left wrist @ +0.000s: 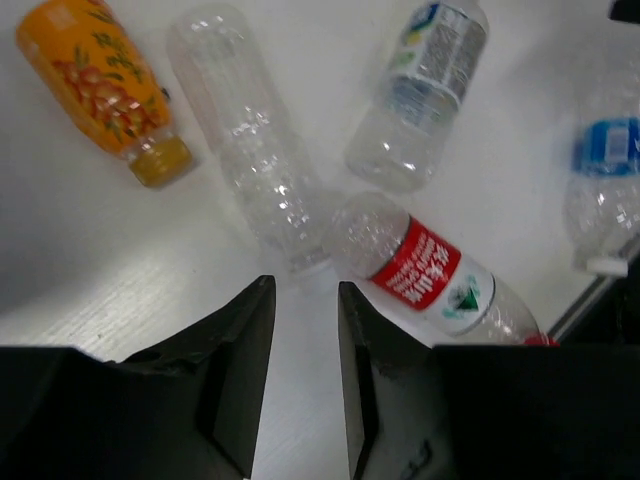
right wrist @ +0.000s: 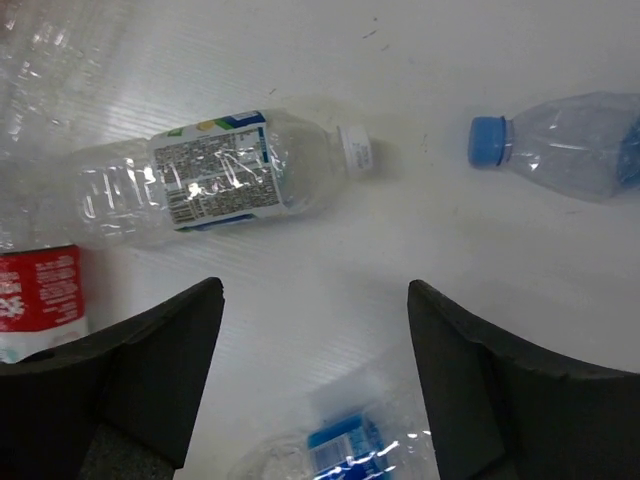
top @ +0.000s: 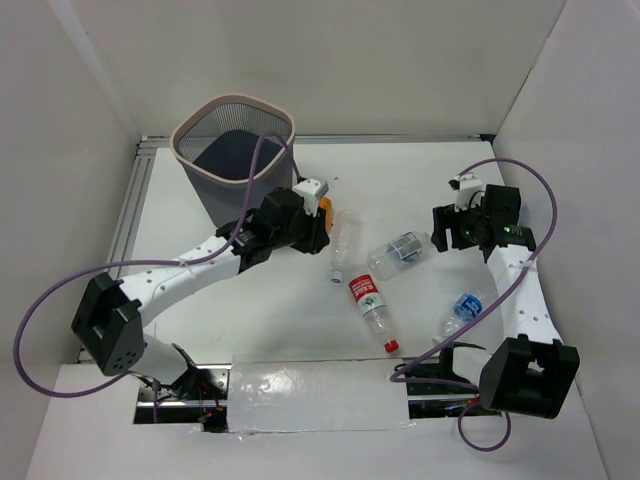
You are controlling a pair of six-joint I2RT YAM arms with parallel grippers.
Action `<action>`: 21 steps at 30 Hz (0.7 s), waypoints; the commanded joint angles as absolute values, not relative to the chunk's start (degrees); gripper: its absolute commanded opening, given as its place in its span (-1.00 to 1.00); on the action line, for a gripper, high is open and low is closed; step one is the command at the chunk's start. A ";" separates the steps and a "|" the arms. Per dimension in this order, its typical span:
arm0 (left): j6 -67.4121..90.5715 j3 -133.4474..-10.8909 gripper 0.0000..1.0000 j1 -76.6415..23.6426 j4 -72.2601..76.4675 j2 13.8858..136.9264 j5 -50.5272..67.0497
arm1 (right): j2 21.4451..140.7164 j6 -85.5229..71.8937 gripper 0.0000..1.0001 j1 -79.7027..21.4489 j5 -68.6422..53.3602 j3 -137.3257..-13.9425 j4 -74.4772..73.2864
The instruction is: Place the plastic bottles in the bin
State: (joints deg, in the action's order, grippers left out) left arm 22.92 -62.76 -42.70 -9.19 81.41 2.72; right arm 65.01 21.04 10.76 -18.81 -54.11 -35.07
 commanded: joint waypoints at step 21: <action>38.41 -97.73 0.73 -43.51 -24.96 117.85 -32.07 | 65.65 18.63 0.36 11.60 -23.99 -53.44 -34.89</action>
